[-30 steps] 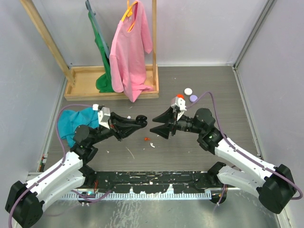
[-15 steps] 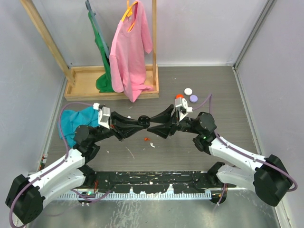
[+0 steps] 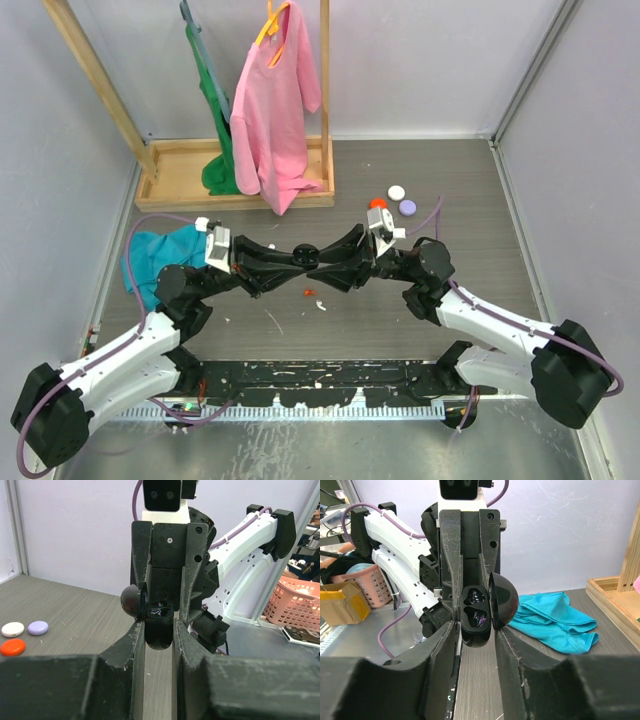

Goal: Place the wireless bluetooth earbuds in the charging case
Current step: Pick up the earbud from the center of the board.

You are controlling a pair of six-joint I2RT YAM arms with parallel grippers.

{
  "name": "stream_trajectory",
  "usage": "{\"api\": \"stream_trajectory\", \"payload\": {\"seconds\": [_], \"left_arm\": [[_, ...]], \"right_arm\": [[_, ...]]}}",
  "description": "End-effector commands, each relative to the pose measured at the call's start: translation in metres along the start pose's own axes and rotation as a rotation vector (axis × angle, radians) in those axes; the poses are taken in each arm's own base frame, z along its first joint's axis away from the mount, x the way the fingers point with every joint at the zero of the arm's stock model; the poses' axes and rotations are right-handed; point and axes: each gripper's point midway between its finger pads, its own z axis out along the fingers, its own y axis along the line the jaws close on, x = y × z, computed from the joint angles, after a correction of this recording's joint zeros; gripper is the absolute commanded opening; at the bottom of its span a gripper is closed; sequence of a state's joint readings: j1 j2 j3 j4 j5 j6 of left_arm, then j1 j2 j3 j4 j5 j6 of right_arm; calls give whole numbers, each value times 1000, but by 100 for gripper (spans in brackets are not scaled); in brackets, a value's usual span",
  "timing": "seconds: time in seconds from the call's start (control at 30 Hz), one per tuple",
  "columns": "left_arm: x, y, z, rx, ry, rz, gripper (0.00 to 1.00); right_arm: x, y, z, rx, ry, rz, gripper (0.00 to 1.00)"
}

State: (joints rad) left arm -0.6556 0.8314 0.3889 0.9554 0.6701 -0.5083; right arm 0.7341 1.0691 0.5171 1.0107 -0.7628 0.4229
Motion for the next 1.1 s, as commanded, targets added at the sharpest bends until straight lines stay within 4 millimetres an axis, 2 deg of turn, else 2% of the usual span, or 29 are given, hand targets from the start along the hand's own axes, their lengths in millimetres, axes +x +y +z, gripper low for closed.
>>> {"api": "stream_trajectory", "payload": {"seconds": [0.0, 0.23, 0.37, 0.63, 0.73, 0.83, 0.9, 1.07], "left_arm": [[-32, -13, 10, 57, -92, 82, 3], [-35, -16, 12, 68, -108, 91, 3], [-33, -16, 13, 71, -107, 89, 3], [-30, -16, 12, 65, -105, 90, 7], [-22, -12, 9, 47, -86, 79, 13], [-13, -8, 6, 19, -60, 65, 24], [-7, -4, 2, -7, -39, 59, 35], [10, 10, -11, -119, 32, 33, 52]], "right_arm": [[-21, 11, 8, -60, -63, -42, 41], [-19, 11, 10, -70, -78, -15, 39], [-21, 14, 12, -80, -89, -5, 35], [-22, 16, 11, -88, -97, -8, 18], [-20, 15, 10, -89, -94, -9, 10], [-18, 16, 9, -91, -89, -19, 2], [-17, 15, 8, -86, -84, -32, 1], [-8, 5, 4, -31, -35, -78, 1]]}}
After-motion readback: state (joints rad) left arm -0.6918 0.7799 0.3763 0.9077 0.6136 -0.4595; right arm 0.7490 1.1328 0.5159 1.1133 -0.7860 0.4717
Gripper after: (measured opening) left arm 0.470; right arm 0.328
